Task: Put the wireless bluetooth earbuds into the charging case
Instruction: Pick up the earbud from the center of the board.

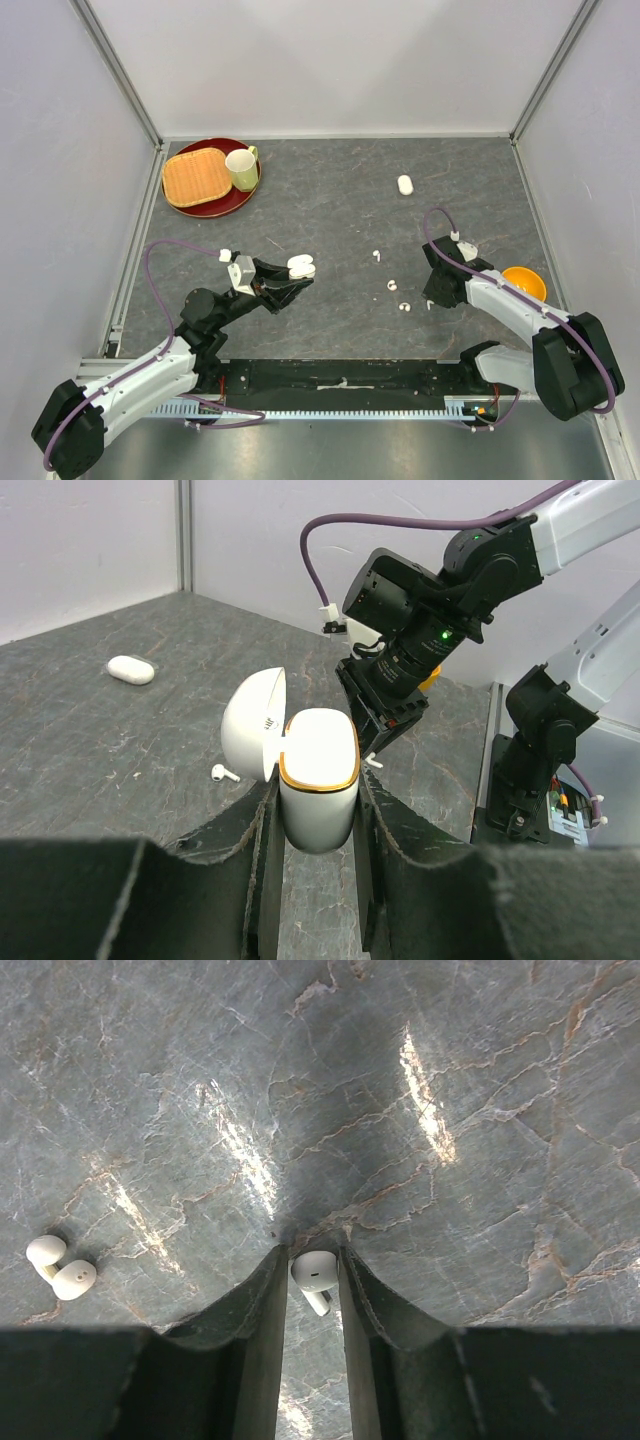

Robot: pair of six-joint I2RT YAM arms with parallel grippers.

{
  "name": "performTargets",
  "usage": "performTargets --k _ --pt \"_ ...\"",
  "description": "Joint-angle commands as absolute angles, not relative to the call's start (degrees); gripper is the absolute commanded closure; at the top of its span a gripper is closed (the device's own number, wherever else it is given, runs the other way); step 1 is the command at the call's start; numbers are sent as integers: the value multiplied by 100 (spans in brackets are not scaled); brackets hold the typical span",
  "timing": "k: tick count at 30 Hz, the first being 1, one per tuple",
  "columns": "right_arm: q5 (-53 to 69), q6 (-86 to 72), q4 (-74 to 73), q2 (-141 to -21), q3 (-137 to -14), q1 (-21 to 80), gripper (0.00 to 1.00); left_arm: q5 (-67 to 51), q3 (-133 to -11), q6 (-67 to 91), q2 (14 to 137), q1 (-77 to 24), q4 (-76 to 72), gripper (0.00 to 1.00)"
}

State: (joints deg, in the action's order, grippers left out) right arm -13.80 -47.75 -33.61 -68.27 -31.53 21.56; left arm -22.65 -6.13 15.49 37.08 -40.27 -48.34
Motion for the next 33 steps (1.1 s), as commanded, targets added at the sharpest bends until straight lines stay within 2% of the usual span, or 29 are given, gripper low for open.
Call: performTargets --k 1,11,15,17,21,33 --pt "-1248 -4825 -3349 -6812 -3006 2153 68 -2215 -580 1529 3683 -4043 -5071 98" --pt "-1230 -4852 -3322 -6733 -2997 2153 77 -2127 -571 1564 3665 -4043 -5045 98" --pt "-1195 -4860 -3252 -6514 -2988 2153 89 -2022 -563 1573 3665 -4034 -5036 98" --pt "-1152 -4834 -3199 -6390 -2988 2153 90 -1960 -563 1582 3674 -4043 -5036 98" --pt "-1186 -4790 -3164 -5943 -3041 2162 99 -1855 -563 1617 3674 -4043 -5045 98" --pt "-1002 -4930 -2426 -4071 -3111 2206 100 -1881 -598 1643 3858 -4034 -5255 98"
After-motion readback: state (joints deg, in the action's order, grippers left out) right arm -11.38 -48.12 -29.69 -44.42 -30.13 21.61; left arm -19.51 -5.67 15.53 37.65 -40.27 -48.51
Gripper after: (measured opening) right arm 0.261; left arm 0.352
